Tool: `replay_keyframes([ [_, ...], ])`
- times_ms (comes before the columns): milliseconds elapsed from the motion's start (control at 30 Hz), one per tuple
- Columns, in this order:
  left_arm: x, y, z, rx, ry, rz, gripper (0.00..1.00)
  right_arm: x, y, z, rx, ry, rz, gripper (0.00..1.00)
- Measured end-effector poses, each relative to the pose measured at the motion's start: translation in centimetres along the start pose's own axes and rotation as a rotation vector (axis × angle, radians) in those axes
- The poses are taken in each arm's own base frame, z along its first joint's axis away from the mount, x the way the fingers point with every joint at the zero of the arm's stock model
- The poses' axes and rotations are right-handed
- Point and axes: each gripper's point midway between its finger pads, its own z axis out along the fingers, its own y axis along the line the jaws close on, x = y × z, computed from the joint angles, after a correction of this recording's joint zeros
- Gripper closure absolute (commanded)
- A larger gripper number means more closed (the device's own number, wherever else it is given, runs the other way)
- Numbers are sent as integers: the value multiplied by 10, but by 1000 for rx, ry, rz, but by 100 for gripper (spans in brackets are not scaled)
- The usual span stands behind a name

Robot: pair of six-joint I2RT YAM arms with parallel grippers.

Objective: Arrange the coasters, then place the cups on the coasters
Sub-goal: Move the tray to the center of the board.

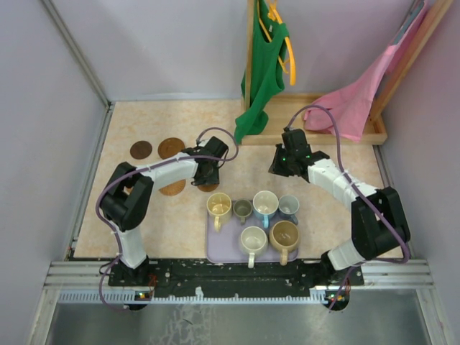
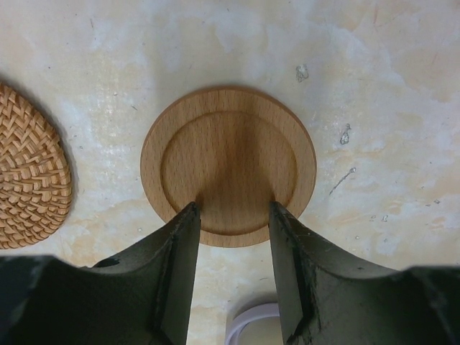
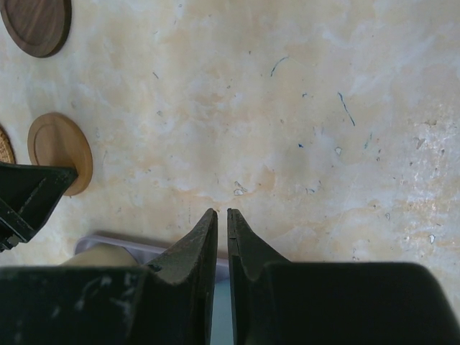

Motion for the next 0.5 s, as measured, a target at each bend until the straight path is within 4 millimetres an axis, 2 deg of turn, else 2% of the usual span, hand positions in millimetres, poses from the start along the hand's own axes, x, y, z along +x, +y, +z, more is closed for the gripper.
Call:
replay_keyframes([
  [500,1,-4,0,2,3,23,50,2,1,2,0,7,0,88],
])
